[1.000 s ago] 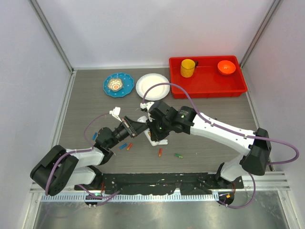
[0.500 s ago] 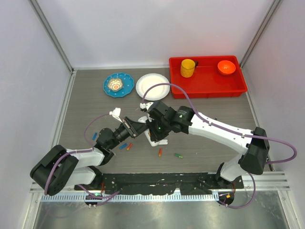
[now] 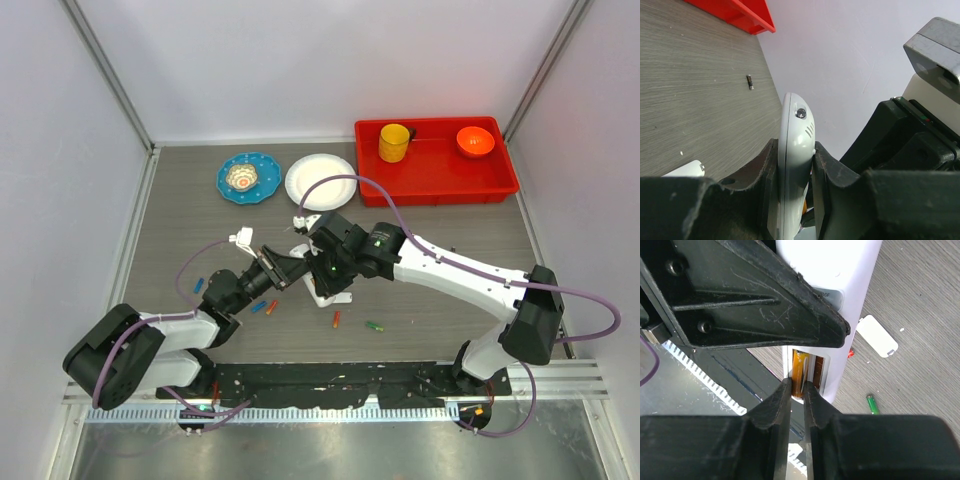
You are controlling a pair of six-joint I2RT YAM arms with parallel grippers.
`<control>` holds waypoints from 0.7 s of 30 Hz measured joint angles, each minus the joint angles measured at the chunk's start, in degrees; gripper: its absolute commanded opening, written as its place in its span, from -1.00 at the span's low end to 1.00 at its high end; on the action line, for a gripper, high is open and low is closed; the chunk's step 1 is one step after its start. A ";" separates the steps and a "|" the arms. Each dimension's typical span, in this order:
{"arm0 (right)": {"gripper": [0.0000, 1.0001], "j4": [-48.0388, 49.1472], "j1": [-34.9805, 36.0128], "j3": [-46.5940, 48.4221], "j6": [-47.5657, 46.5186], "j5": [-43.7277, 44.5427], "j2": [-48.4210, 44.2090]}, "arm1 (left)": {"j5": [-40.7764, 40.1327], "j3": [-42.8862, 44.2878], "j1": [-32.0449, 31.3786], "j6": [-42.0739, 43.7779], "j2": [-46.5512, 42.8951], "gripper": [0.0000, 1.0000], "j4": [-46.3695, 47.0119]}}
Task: Load the batteries into the remote control
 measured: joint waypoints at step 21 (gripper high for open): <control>-0.32 2.45 0.00 -1.64 1.86 -0.04 -1.01 | 0.28 0.00 -0.96 0.85 0.00 -0.99 0.33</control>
